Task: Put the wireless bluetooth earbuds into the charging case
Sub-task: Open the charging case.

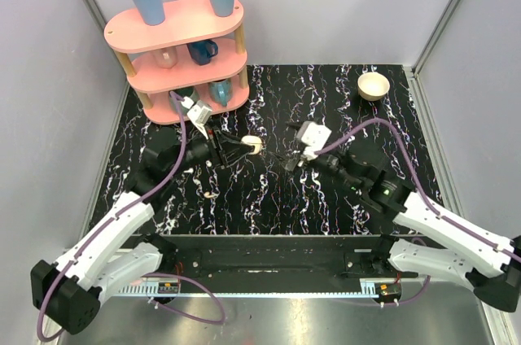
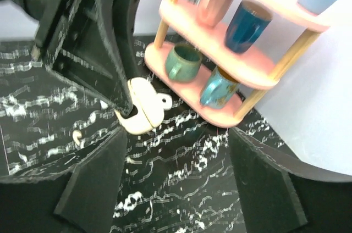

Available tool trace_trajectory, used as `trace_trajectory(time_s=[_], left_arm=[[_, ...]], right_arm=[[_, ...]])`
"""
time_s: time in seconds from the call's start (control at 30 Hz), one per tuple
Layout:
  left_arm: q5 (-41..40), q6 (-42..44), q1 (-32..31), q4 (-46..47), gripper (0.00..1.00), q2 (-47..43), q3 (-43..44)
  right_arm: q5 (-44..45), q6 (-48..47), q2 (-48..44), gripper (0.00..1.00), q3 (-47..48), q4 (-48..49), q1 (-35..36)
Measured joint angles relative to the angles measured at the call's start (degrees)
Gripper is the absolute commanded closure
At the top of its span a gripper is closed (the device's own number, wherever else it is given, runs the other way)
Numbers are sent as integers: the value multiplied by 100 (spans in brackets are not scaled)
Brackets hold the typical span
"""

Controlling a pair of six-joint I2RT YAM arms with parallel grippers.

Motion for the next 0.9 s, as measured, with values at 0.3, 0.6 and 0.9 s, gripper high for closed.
trace_trajectory(time_s=[0.3, 0.6, 0.9], left_arm=[[-584, 286, 7, 2017, 100, -540, -1342], [-940, 557, 7, 4572, 100, -1108, -2614], [-772, 328, 7, 6391, 100, -660, -2999]], right_arm=[[1003, 1204, -98, 0, 605, -85, 0], [1390, 2767, 933, 0, 2594, -1606, -11], [470, 3932, 1453, 6, 2662, -2430, -151]])
